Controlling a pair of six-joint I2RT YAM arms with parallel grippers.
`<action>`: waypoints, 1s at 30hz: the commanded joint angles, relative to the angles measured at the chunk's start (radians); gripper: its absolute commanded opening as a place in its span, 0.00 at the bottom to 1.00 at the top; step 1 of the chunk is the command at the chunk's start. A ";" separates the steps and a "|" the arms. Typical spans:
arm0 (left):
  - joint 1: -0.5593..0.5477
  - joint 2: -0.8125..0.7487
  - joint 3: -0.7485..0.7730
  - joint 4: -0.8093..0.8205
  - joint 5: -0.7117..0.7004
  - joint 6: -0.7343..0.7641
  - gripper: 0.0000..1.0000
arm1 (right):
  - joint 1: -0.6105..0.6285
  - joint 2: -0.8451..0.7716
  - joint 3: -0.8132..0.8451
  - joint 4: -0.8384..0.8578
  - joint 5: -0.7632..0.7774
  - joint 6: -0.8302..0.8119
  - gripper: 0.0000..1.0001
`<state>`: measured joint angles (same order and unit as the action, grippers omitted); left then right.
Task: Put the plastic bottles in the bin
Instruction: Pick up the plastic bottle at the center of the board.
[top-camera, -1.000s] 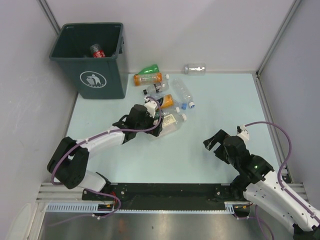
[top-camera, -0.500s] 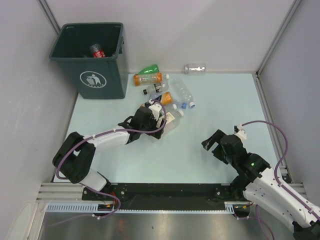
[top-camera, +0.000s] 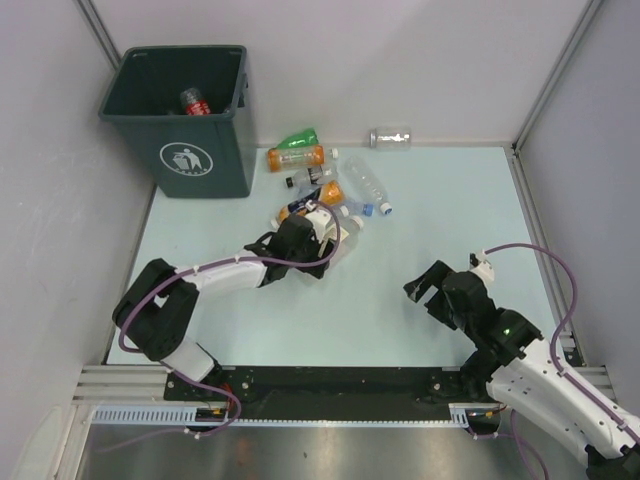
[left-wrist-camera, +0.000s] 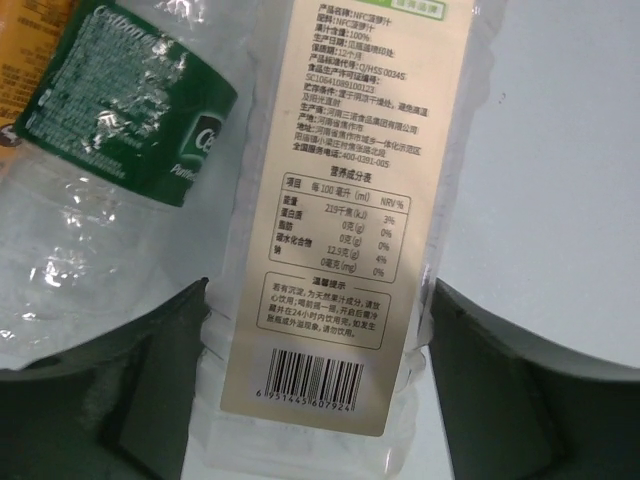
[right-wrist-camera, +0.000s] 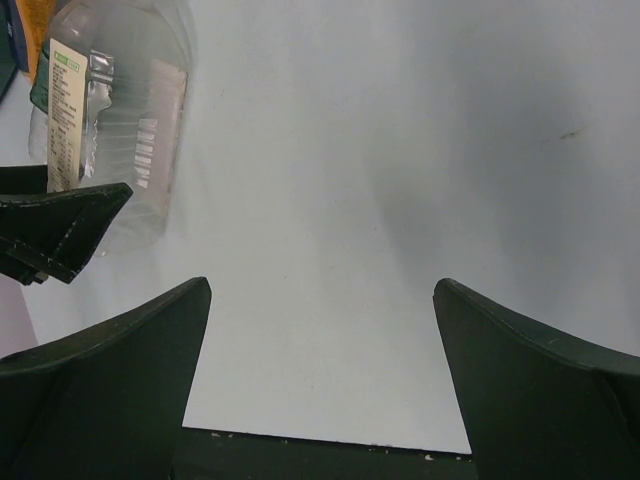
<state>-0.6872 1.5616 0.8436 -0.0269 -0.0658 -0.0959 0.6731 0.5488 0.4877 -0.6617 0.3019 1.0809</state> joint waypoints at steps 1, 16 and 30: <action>-0.028 0.005 0.023 -0.067 -0.011 0.005 0.68 | 0.006 -0.021 -0.003 -0.003 0.012 0.017 1.00; -0.069 -0.273 0.052 -0.119 0.006 -0.007 0.54 | 0.005 -0.044 -0.003 -0.021 0.017 0.021 1.00; -0.067 -0.370 0.268 -0.189 -0.166 -0.001 0.48 | 0.002 -0.185 -0.003 -0.076 0.032 0.059 1.00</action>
<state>-0.7506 1.2545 1.0389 -0.2173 -0.1467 -0.0975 0.6731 0.4129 0.4877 -0.6971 0.3065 1.1095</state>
